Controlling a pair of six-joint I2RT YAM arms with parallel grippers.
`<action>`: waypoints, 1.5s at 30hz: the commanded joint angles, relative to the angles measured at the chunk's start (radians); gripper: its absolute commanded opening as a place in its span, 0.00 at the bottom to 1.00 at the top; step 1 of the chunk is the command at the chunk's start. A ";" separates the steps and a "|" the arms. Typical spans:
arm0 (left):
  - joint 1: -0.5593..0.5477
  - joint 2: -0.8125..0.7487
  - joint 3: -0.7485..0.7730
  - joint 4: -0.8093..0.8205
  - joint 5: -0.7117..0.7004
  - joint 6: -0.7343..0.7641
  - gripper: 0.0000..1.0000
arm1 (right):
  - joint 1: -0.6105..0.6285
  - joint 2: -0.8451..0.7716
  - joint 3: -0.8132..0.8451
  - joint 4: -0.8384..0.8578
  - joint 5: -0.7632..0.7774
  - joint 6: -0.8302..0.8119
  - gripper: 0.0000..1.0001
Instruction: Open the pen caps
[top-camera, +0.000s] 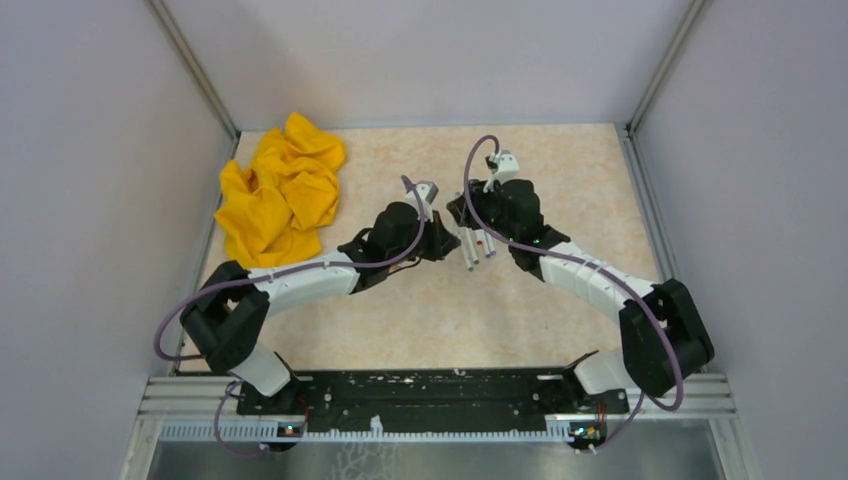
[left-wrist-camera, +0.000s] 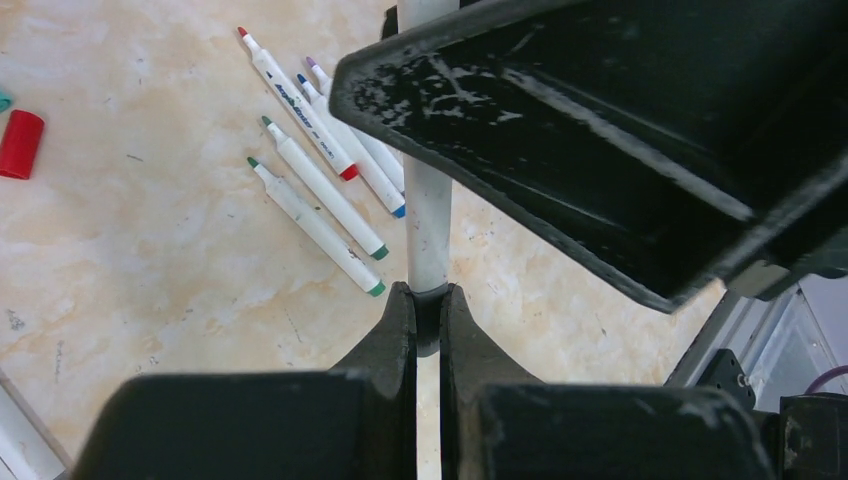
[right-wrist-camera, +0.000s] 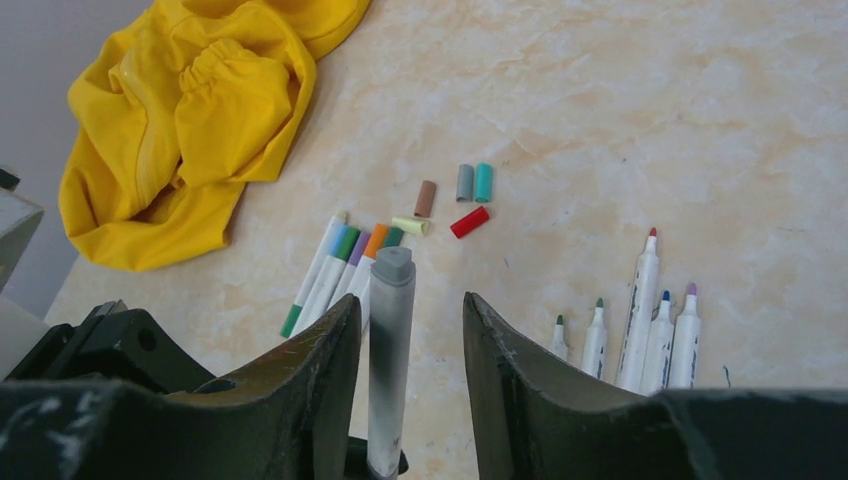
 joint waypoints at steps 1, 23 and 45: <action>0.002 -0.011 0.033 0.009 0.033 0.002 0.00 | 0.013 0.021 0.011 0.066 -0.017 0.010 0.34; -0.027 0.017 -0.197 0.078 -0.041 -0.091 0.00 | -0.083 0.055 0.316 0.025 0.069 -0.013 0.00; 0.052 0.214 0.170 -0.340 -0.369 -0.147 0.02 | -0.124 0.160 0.293 -0.245 0.134 -0.121 0.00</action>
